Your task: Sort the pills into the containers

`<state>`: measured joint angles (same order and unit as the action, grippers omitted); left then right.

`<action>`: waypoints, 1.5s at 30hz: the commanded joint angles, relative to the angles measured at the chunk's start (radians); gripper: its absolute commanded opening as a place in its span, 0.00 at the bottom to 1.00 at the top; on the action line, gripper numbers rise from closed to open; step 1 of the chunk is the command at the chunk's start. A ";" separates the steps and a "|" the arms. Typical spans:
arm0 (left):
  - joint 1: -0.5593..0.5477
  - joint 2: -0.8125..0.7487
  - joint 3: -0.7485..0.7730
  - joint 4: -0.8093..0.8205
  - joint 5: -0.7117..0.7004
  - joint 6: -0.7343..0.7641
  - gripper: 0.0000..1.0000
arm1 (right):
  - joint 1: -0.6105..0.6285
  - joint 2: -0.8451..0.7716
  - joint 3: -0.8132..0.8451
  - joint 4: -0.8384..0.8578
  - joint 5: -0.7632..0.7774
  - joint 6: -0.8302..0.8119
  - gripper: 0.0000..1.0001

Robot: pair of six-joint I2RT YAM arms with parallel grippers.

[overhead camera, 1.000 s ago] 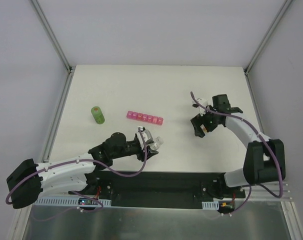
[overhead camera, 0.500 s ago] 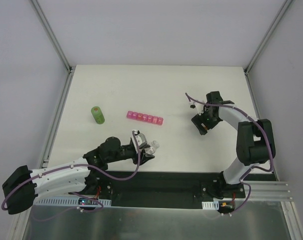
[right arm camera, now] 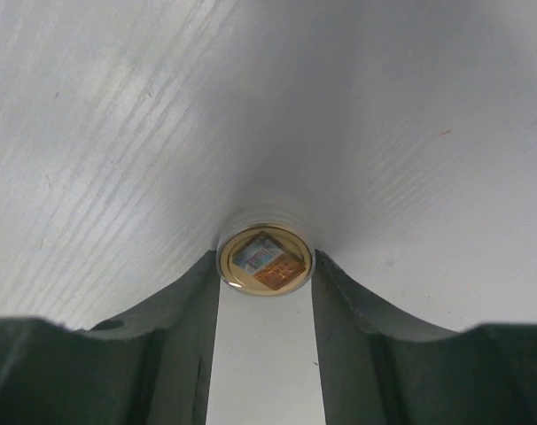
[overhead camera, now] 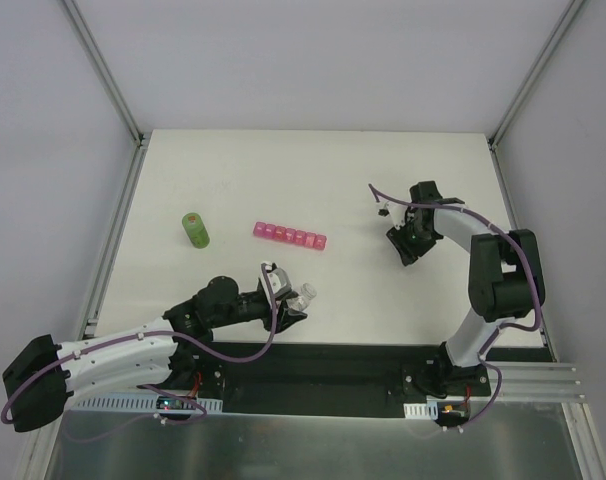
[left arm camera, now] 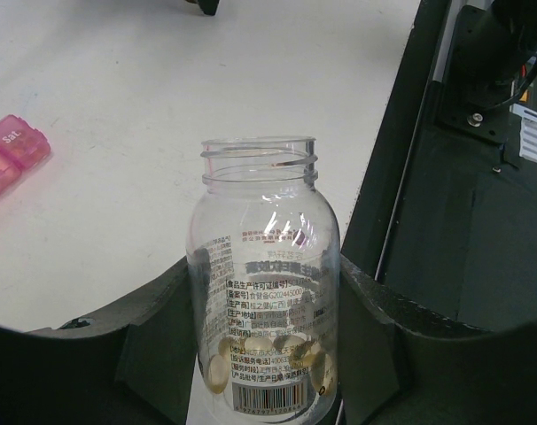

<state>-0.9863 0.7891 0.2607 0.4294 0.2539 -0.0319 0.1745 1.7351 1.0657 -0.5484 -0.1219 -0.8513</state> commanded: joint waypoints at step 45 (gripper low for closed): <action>0.017 0.162 0.319 0.078 0.387 -0.085 0.06 | 0.513 -0.614 0.125 -0.361 -0.918 -0.209 0.18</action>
<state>-0.9798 0.9558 0.5228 0.4572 0.6247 -0.0982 0.6411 1.1107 1.1534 -0.8028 -1.1248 -0.9264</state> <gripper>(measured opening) 0.516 0.439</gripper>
